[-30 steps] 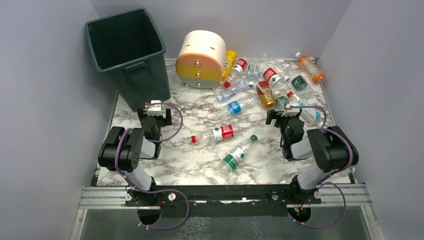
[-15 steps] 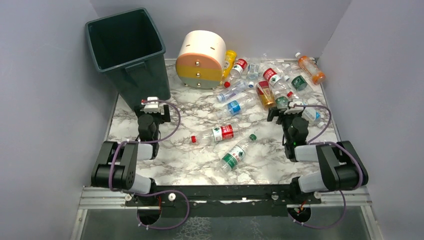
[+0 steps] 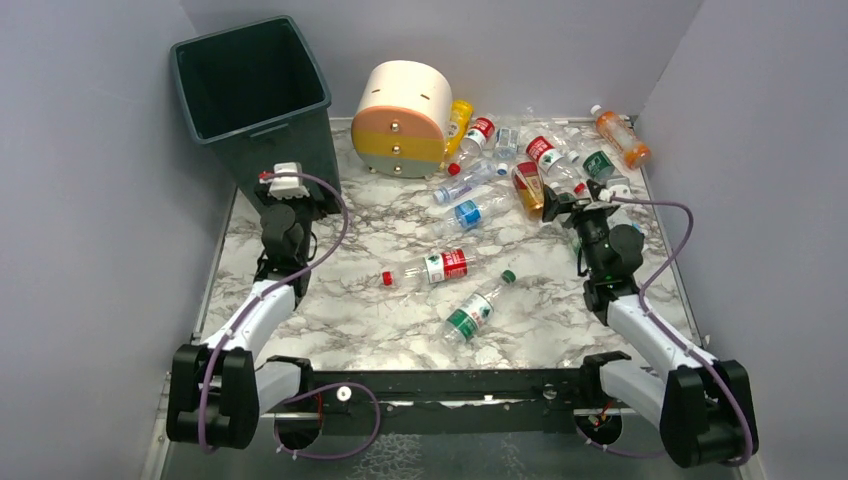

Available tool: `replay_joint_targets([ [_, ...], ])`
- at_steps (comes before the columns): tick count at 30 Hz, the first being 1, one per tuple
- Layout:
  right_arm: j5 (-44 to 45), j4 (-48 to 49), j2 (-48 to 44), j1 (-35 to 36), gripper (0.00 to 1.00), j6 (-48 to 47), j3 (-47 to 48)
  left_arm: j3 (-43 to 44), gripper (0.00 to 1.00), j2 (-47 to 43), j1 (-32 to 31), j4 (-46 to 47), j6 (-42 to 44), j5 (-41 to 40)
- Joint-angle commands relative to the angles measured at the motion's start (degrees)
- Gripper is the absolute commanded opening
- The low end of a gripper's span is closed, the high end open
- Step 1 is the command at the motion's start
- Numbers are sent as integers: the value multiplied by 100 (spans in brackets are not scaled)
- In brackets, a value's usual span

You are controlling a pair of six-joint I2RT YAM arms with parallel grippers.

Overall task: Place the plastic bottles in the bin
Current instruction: Pick up the plastic bottle at the center of the board.

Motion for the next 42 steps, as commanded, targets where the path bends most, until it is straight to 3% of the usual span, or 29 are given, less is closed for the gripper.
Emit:
replay_joint_targets([
  [1,-546,-1021,-377,3,99,132,551,710,99,-303,-135,-1056,-406,456],
  [5,-843,-1920,-427,3,99,266,1237,1002,99,-436,-150,-1343,-985,660],
  [10,-860,-3003,-301,3,100,462,2228,1394,99,-538,-182,-1865,-979,1131],
  [14,-871,-3239,-303,3,100,837,2633,1925,99,-481,-187,-2634,-869,1354],
  [19,-971,-3435,-225,3,99,1251,2899,2192,99,-406,-202,-2648,-1042,2279],
  [21,-1007,-3773,-76,1,99,1451,3166,2718,99,-49,-333,-3177,-740,2944],
  [25,-901,-4909,391,3,99,1788,3975,3755,99,688,-1011,-4484,-37,3027],
  [30,-393,-5552,386,2,99,2087,4286,3602,99,594,-1271,-4191,72,3907],
  [32,-155,-5737,265,3,99,2263,4305,3514,99,609,-1258,-4076,-367,3662],
  [33,77,-5840,167,3,100,2437,4275,3411,99,646,-1202,-3800,-591,3917],
  [35,447,-5858,-70,-5,99,2696,4120,3160,99,838,-1137,-3008,-960,5517],
  [37,389,-5694,-284,-8,99,2600,3974,3213,99,1141,-1180,-2990,-1262,5833],
  [39,169,-5668,-337,-8,99,2574,3968,3486,99,1382,-1504,-3687,-747,5679],
  [42,-181,-5855,-85,-6,99,2569,4151,3972,99,1641,-2248,-5007,134,4390],
])
